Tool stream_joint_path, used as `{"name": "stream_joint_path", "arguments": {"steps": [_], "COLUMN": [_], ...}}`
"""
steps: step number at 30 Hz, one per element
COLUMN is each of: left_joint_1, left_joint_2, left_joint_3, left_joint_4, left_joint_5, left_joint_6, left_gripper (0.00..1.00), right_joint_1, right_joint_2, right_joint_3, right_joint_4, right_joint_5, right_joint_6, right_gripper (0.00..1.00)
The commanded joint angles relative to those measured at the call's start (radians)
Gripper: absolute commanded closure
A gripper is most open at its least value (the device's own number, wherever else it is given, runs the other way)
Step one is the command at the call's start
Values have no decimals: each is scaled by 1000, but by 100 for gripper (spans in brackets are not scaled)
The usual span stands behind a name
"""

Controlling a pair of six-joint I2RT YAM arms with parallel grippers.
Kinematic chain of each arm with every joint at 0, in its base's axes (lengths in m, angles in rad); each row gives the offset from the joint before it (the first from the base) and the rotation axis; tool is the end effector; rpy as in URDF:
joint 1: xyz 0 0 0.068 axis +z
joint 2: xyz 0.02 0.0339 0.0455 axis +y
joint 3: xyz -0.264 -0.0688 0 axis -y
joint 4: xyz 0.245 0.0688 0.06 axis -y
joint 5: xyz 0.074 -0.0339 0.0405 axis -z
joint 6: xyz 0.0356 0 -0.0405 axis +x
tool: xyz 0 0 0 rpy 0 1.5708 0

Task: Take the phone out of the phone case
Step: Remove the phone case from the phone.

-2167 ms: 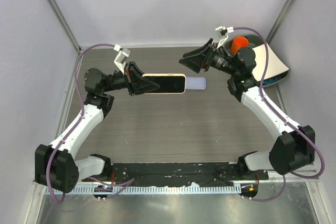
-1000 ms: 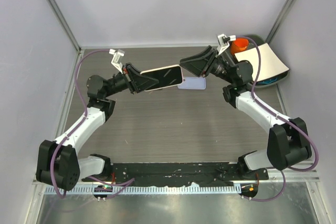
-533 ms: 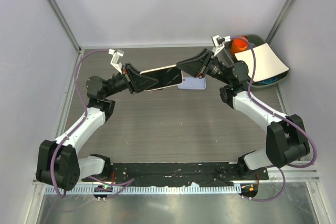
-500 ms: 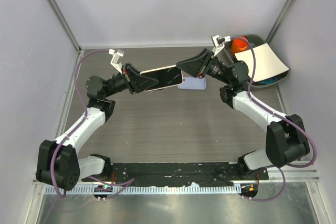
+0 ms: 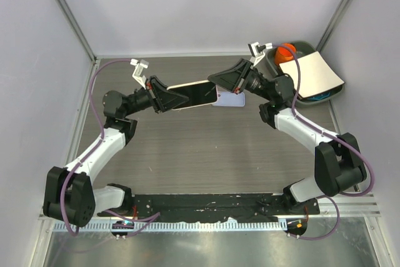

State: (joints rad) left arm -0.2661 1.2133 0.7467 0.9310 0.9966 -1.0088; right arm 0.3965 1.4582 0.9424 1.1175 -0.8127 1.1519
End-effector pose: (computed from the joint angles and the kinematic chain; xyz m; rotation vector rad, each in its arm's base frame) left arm 0.2400 -0.0964 0.3460 0.5226 1.4275 -1.5979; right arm 0.2799 0.1452 0.3629 -0.4132 1.3009 1.7287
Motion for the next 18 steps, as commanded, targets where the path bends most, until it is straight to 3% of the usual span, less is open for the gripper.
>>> {"name": "stream_joint_path", "arguments": {"steps": [1,9,18], "left_joint_1": [-4,-2,-7], "left_joint_2": [-14,-18,-24], "left_joint_3": [13,11,10], "left_joint_4": [100,106,106], "left_joint_5": [-10,5,42], "left_joint_6": [18,29,67], "left_gripper": [100,99,99], "right_joint_1": [22,27,27], "right_joint_2": [2,7,7], "right_joint_3": [32,39,30], "right_joint_4": [62,54,117], "right_joint_5": [-9,-8,4], "right_joint_6": [11,55,212], "right_gripper": [72,82,76]}}
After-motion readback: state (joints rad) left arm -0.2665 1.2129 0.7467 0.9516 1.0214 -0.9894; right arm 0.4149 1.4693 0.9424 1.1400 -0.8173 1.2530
